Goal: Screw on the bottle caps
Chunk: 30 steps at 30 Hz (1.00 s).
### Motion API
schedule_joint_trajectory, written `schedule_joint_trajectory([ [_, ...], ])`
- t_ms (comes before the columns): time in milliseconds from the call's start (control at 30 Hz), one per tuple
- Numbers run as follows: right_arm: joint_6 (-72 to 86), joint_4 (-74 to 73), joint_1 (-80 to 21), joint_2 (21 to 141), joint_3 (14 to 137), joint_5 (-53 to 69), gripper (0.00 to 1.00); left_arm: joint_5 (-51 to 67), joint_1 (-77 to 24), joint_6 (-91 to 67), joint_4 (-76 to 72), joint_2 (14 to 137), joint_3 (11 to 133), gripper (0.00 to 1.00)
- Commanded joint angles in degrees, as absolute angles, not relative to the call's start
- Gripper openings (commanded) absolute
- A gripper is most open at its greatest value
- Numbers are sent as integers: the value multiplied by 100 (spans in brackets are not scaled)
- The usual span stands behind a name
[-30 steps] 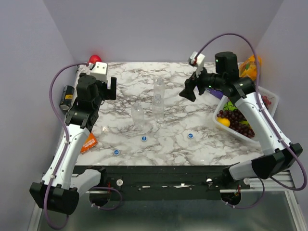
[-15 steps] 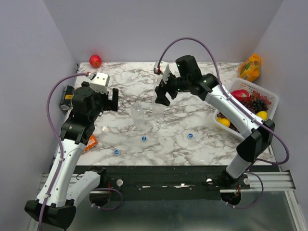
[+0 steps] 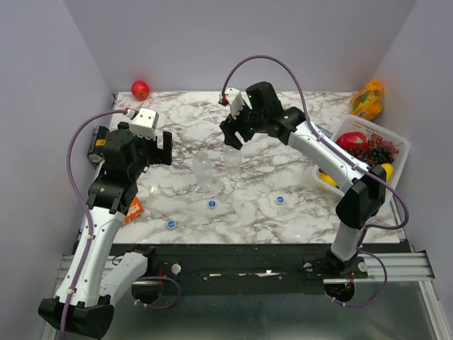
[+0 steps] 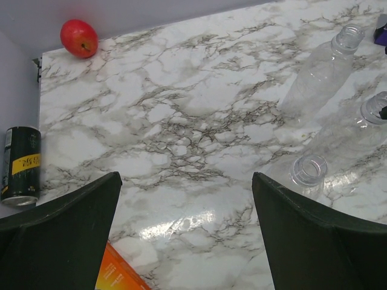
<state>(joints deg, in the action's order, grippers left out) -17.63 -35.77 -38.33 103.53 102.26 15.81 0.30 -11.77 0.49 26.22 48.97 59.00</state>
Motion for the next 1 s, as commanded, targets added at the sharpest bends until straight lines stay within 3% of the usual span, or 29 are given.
schedule_joint_trajectory([
  [0, -1705, -3489, -3902, 10371, 10117, 1248, 80, 237, -1204, 26, 2637, 4913, 5871, 99],
  [700, -1731, -3604, -4008, 10415, 9756, 1204, 62, 202, -1283, 123, 2593, 4895, 5774, 99],
  [900, -1775, -3586, -4008, 10398, 9721, 1222, 48, 220, -1292, 123, 2549, 4896, 5757, 99],
  [967, -1802, -3586, -4008, 10363, 9756, 1230, 33, 569, -1309, 219, 2522, 4904, 5739, 99],
])
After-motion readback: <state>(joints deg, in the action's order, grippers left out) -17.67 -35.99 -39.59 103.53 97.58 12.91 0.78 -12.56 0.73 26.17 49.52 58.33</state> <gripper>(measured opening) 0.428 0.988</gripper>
